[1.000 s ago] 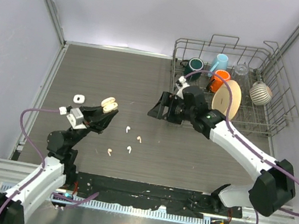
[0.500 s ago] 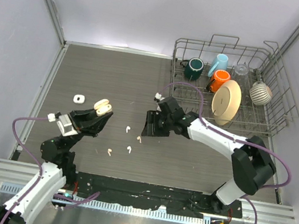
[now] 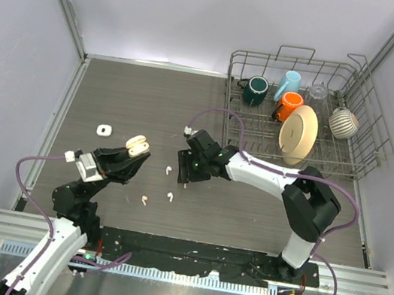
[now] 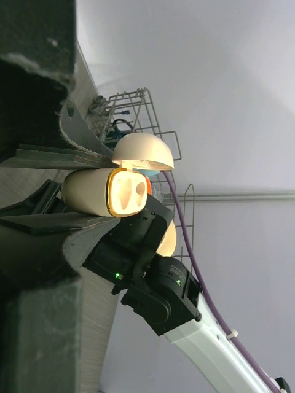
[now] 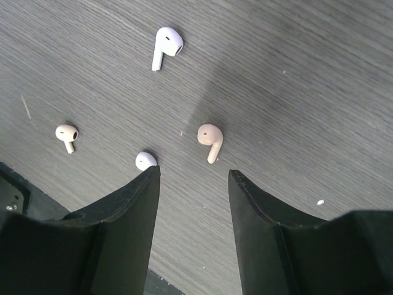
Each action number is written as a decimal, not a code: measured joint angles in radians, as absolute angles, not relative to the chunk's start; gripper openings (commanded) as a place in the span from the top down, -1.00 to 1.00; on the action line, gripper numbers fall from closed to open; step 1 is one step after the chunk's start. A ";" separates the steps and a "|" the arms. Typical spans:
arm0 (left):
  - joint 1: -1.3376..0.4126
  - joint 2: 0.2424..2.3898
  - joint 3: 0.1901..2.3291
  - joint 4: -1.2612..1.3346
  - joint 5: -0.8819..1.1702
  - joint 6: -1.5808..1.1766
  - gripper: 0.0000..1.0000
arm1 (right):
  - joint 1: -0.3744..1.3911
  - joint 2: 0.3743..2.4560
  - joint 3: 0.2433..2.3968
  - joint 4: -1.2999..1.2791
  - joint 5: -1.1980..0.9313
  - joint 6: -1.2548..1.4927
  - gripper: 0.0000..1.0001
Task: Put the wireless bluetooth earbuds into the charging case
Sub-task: Pick up the earbud from the center of the board, then place the earbud in the charging case.
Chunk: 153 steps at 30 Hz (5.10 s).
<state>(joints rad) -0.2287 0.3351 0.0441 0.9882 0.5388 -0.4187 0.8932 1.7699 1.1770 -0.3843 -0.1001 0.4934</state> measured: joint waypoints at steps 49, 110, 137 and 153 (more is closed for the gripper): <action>-0.229 0.382 0.095 0.966 0.624 -0.422 1.00 | 0.965 1.940 1.294 -0.429 0.082 0.356 0.33; -0.229 0.330 0.102 0.896 0.531 -0.406 1.00 | 0.971 1.511 1.134 -0.228 0.242 0.405 0.98; -0.229 0.443 0.113 0.934 0.635 -0.415 1.00 | 1.147 1.272 1.162 0.215 0.249 0.237 0.99; -0.229 0.434 0.113 0.935 0.641 -0.420 1.00 | 1.217 1.374 1.216 0.198 0.217 0.189 0.98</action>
